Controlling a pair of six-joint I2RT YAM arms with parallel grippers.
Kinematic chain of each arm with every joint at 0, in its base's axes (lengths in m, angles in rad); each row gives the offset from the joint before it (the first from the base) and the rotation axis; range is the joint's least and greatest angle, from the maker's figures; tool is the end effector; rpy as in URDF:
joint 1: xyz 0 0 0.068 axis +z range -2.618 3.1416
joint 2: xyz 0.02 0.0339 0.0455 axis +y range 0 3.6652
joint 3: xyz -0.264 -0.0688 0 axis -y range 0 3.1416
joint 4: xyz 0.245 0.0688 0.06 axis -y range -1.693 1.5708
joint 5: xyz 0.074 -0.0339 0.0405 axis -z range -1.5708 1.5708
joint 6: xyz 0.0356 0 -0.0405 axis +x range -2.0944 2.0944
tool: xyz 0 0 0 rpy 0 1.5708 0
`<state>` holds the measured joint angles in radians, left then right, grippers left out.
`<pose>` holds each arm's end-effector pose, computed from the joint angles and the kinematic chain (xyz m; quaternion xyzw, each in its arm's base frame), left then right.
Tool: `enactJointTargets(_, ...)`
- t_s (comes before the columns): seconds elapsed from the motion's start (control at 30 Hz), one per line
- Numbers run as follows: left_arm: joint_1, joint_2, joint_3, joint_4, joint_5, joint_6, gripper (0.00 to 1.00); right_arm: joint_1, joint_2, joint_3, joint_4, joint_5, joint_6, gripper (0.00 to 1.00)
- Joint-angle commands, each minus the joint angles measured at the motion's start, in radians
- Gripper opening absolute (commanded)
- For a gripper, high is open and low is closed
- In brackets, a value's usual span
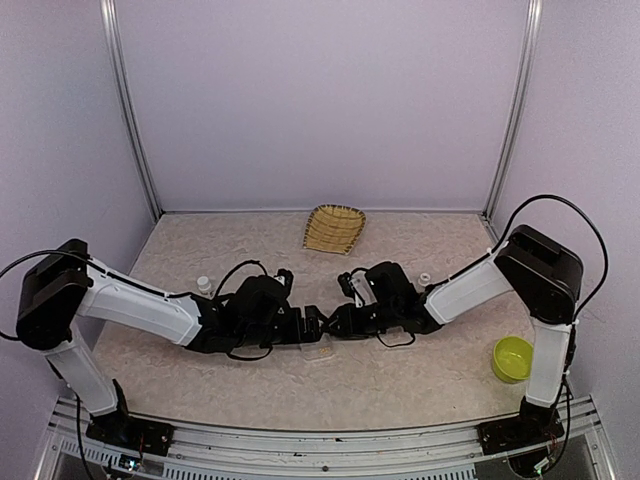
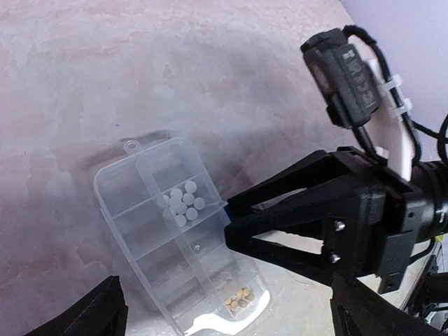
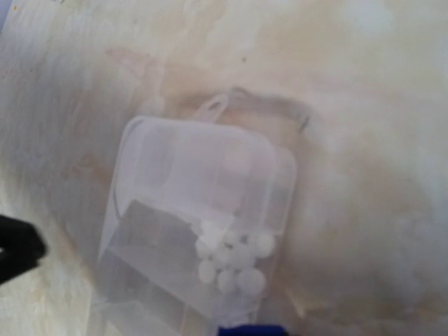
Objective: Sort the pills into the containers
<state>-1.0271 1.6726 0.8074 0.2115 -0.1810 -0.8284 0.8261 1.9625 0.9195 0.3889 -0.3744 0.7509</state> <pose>0.1803 -0.2859 0.1622 0.0488 0.8926 -0.3042 0.3292 0.2487 0.2890 0.1109 -0.1154 0.8774 0.4260 0.1881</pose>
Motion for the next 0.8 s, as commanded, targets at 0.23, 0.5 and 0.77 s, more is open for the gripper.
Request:
enactJointTargets(0.23,-0.010,0.120,0.027,-0.013,0.017,-0.008,0.99,0.014,0.007,0.009,-0.037,0.007,-0.001,0.32)
enactJointTargets(0.5,-0.008,0.131,0.004,0.073,0.037,-0.012,0.91,0.022,0.012,0.016,-0.043,0.005,0.010,0.29)
enactJointTargets(0.77,-0.008,0.157,0.005,0.115,0.074,-0.006,0.72,0.038,0.019,0.014,-0.035,-0.005,0.031,0.26)
